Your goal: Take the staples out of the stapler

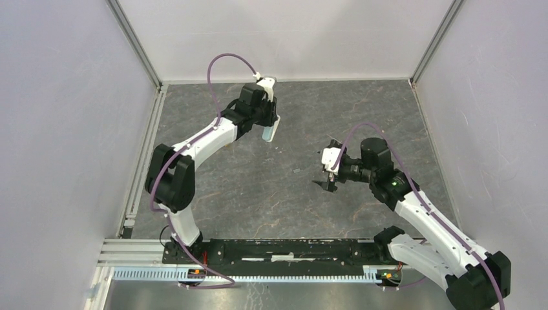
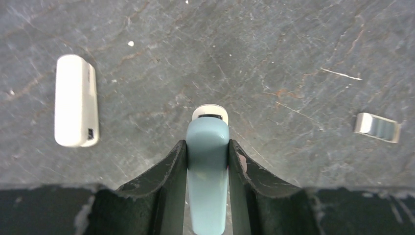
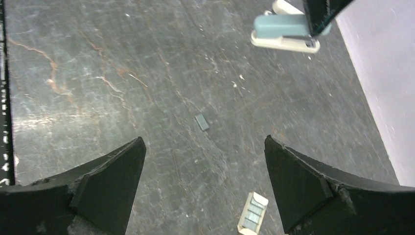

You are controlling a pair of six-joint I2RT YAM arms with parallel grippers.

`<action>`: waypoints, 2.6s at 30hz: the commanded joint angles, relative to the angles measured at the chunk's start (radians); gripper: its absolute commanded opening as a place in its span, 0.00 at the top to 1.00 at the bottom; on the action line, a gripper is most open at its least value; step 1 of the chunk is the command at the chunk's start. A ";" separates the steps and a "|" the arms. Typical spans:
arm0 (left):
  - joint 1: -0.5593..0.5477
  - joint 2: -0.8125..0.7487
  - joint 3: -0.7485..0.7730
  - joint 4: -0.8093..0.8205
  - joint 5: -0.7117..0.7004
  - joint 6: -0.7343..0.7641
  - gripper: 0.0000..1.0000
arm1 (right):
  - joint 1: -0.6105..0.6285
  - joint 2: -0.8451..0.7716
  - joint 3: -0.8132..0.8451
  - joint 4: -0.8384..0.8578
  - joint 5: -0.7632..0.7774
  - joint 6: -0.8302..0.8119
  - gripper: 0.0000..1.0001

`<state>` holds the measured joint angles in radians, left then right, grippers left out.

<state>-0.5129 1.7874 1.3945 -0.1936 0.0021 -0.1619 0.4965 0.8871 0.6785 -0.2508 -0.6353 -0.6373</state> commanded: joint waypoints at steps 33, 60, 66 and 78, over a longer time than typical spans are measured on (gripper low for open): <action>-0.005 0.564 0.612 -0.168 -0.159 0.446 0.55 | -0.118 0.031 -0.058 0.008 0.040 -0.043 0.02; 0.159 0.220 0.297 -0.125 0.016 0.205 0.00 | -0.135 0.023 -0.066 0.001 0.015 -0.050 0.02; 0.197 0.390 0.509 -0.338 0.001 0.217 0.10 | -0.141 0.018 -0.068 0.002 0.013 -0.052 0.02; 0.205 0.566 0.718 -0.497 -0.027 0.294 0.31 | -0.141 0.018 -0.069 0.002 0.009 -0.055 0.02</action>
<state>-0.3115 2.3196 2.0323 -0.6266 -0.0444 0.1020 0.3588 0.9176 0.6147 -0.2642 -0.6098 -0.6830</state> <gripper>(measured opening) 0.720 0.982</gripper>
